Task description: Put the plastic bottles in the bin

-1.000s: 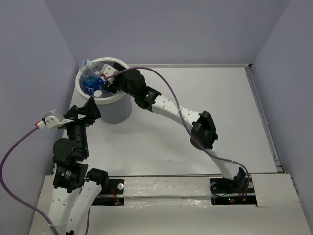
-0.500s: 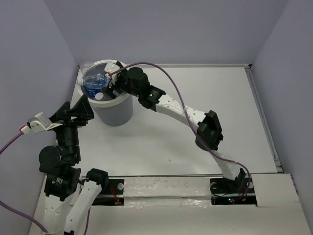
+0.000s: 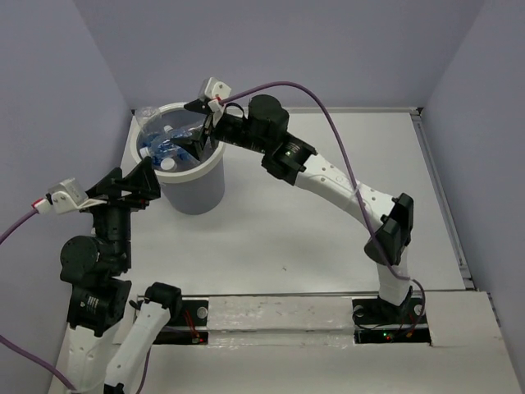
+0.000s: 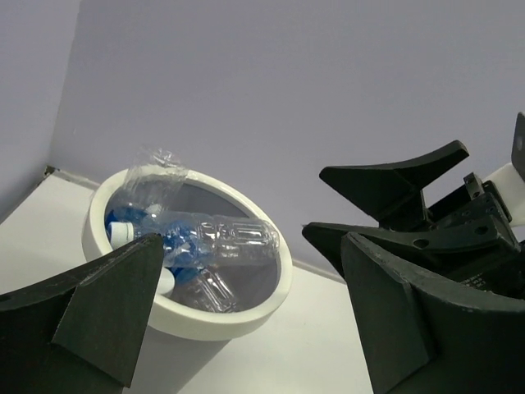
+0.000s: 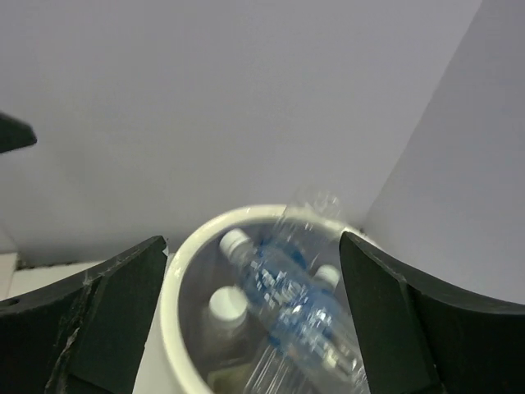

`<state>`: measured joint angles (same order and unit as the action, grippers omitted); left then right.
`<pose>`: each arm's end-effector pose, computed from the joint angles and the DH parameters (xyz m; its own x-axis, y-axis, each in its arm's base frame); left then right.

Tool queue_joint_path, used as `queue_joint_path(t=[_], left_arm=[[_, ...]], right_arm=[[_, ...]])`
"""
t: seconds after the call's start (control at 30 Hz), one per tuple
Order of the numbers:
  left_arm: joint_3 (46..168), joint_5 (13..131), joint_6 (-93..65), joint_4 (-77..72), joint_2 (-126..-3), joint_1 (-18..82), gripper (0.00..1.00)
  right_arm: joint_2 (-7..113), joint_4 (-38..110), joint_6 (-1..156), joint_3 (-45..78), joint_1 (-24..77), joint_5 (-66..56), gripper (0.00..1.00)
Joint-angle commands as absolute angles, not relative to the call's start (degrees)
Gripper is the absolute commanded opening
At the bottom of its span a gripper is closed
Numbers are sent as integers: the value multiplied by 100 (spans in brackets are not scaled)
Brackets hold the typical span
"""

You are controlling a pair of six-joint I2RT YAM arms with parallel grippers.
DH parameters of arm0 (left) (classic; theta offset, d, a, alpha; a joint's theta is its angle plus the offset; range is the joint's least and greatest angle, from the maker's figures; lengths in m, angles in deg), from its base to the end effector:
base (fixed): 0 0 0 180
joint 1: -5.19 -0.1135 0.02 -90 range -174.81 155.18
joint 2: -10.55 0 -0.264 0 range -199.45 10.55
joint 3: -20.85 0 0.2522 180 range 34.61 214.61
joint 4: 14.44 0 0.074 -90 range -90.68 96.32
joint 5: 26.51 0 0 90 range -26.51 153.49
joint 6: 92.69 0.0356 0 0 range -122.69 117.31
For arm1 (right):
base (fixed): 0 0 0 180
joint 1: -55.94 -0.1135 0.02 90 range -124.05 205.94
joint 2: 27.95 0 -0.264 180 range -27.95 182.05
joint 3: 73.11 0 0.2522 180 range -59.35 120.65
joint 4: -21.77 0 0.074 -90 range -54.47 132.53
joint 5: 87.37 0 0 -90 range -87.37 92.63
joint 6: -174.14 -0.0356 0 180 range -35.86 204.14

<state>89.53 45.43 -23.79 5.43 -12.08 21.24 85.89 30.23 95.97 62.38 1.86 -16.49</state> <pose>0.0493 -0.0027 0.4442 0.3972 -0.4704 -0.7880 0.1484 0.8803 -0.4507 0.2639 0.3842 0.4726 0.3262 0.1202 -0.9376 -0.9046 0.3276 -0.2728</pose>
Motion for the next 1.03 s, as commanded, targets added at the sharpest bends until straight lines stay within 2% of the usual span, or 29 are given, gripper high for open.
queue_joint_path(t=[0.0, 0.03, 0.07, 0.1, 0.13, 0.17, 0.2, 0.27, 0.3, 0.33, 0.4, 0.43, 0.47, 0.57, 0.6, 0.77, 1.0], left_arm=[[9244, 4863, -2431, 669, -1309, 2118, 99], [9288, 4907, -2431, 713, -1309, 2118, 99], [9306, 5012, -2422, 775, -1309, 2127, 99], [9323, 5091, -2413, 889, -1291, 2110, 99], [9306, 5249, -2413, 933, -1239, 2118, 99], [9280, 5337, -2413, 951, -1195, 2118, 99], [9254, 5477, -2404, 977, -1142, 2118, 99], [9131, 5871, -2439, 995, -975, 2127, 99], [9095, 6022, -2466, 1056, -931, 2127, 99], [9034, 6294, -2536, 1126, -870, 2118, 99], [8964, 6610, -2606, 1188, -817, 2118, 99], [8876, 6830, -2694, 1206, -799, 2127, 99], [8832, 6954, -2738, 1206, -808, 2127, 99], [8682, 7438, -2853, 1075, -825, 2118, 99], [8638, 7552, -2914, 909, -825, 2118, 99], [8410, 8036, -3116, 337, -878, 2118, 99], [8321, 8256, -3143, -164, -1089, 2127, 99]], right_arm=[[7790, 2256, 9065, 5169, 145, -1557, 86], [7491, 2008, 8882, 4304, 145, -1504, 80], [6809, 1728, 8793, 3791, 145, -1399, 62], [6420, 1211, 8696, 3272, 145, -1320, 51], [6024, 980, 8478, 2223, 145, -1084, 33], [5611, 778, 8415, 1690, 145, -952, 4], [4755, 619, 8188, 1206, 145, -802, 0], [3880, 398, 7914, -99, 145, -356, 0], [3032, 458, 7817, -482, 145, -213, 0], [2606, 659, 7642, -1156, 145, 14, 4], [1806, 1079, 7466, -1641, 145, 209, 21], [1053, 1301, 7421, -1837, 145, 367, 32], [706, 1573, 7351, -1996, 145, 760, 55], [-568, 2478, 7017, -2515, 145, 1587, 86], [-832, 2889, 6964, -2621, 145, 2129, 99], [-1757, 3744, 6823, -2868, 145, 3101, 100], [-1398, 3983, 6919, -2263, 145, 2654, 100]])
